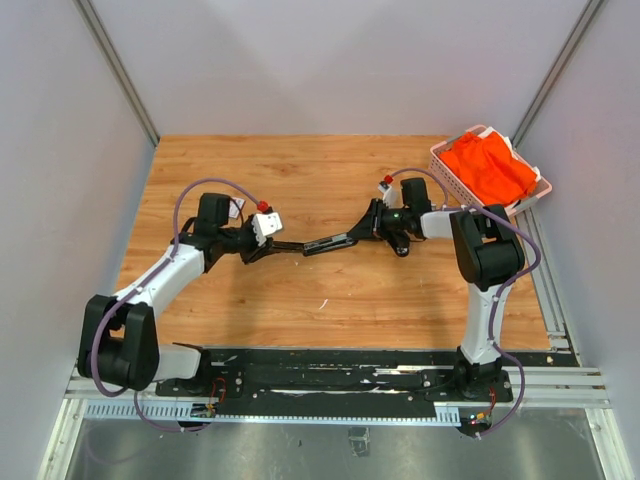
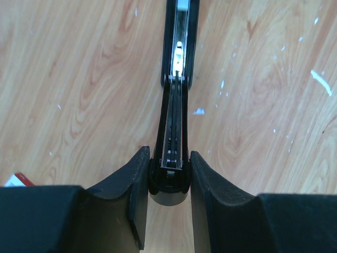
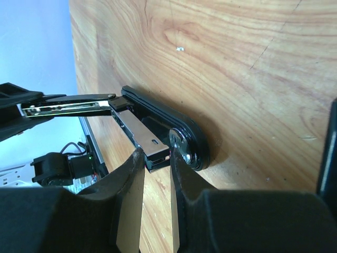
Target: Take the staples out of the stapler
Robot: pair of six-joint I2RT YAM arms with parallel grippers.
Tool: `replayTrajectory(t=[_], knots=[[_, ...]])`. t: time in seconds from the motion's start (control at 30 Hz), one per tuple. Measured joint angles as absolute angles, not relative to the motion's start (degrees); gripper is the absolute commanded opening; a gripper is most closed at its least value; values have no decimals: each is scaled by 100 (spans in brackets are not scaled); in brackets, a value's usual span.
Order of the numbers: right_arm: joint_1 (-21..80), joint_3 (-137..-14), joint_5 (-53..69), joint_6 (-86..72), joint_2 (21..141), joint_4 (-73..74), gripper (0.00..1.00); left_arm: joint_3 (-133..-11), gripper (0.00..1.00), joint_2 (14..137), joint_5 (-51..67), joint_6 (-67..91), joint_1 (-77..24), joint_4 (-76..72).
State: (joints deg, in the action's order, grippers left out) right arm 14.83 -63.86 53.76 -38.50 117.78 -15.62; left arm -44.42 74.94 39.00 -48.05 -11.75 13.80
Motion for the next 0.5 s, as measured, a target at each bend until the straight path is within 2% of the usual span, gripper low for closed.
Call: replayTrajectory(t=[0.1, 0.17, 0.23, 0.3, 0.5], knots=[[1455, -6403, 5371, -3848, 11778, -1564, 0, -4425, 2, 7579, 3607, -4954, -1168, 1608], [1448, -6412, 5367, -3848, 11778, -1562, 0, -4425, 8, 7655, 3430, -5035, -1168, 1717], [1448, -6414, 5365, -3850, 11778, -1562, 0, -4425, 20, 7767, 3223, -5142, -1168, 1824], [1448, -6418, 5367, -3850, 11778, -1559, 0, -4425, 37, 7883, 3063, -5218, -1170, 1900], [1457, -6420, 5387, -3909, 11782, -1406, 0, -4434, 59, 8274, 2580, -5290, -1168, 2115]])
